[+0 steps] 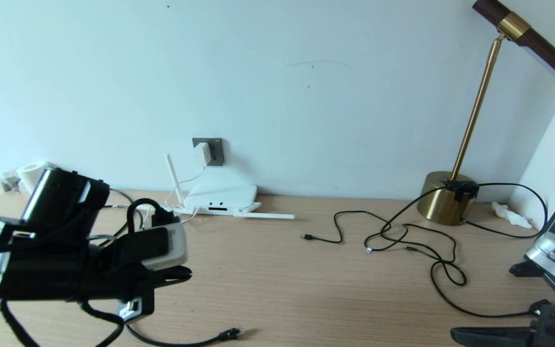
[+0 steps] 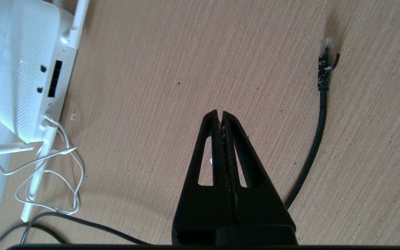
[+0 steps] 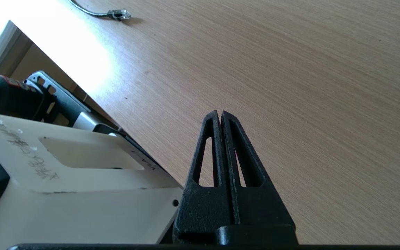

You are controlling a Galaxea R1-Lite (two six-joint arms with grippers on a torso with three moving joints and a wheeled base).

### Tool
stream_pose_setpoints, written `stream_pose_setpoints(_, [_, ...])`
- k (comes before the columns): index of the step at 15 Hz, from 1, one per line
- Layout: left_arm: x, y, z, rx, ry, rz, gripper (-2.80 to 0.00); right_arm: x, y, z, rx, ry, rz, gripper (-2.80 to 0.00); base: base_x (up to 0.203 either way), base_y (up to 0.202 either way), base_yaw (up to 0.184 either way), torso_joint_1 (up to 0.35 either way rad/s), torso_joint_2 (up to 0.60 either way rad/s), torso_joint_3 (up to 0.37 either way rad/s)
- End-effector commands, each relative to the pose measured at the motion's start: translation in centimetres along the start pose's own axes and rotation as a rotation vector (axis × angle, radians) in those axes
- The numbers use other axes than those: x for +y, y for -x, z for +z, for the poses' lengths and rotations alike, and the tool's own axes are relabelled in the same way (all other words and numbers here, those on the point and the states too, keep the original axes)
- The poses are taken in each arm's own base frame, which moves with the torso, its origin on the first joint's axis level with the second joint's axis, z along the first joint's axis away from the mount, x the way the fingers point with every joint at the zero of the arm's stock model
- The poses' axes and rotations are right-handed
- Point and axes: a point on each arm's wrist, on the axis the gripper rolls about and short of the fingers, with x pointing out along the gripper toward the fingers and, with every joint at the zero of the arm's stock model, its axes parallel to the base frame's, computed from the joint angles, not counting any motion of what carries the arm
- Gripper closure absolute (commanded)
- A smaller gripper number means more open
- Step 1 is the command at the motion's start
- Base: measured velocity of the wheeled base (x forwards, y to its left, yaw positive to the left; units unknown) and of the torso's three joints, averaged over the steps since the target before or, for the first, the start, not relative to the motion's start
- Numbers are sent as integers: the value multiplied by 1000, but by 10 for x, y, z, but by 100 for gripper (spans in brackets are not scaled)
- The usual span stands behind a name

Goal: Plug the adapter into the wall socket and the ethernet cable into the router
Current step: Pick up cable

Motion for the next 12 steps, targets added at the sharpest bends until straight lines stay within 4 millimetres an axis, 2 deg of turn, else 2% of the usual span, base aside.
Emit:
stream_pose_setpoints(1, [3,-21,-5,31,-7,-44,0,-1,3,-5,-4,0,3,0,0,0,0,0,0,0])
stream_pose_setpoints(3, [6,-33,-4,19,-37,-40,0,-3,5,-12,4,-3,1,0,0,0,0,0,0,0])
stream_pose_setpoints(10, [5,-37,2,-80,-45,-107,0,-7,6,-27,15,-11,-3,0,0,0,0,0,0,0])
stream_pose_setpoints(11, [4,-37,2,-86,-43,-121,-280,-7,5,-28,7,-9,0,0,0,0,0,0,0,0])
stream_pose_setpoints(12, [2,-38,1,-87,-39,-137,-280,-8,4,-29,0,-9,1,0,0,0,0,0,0,0])
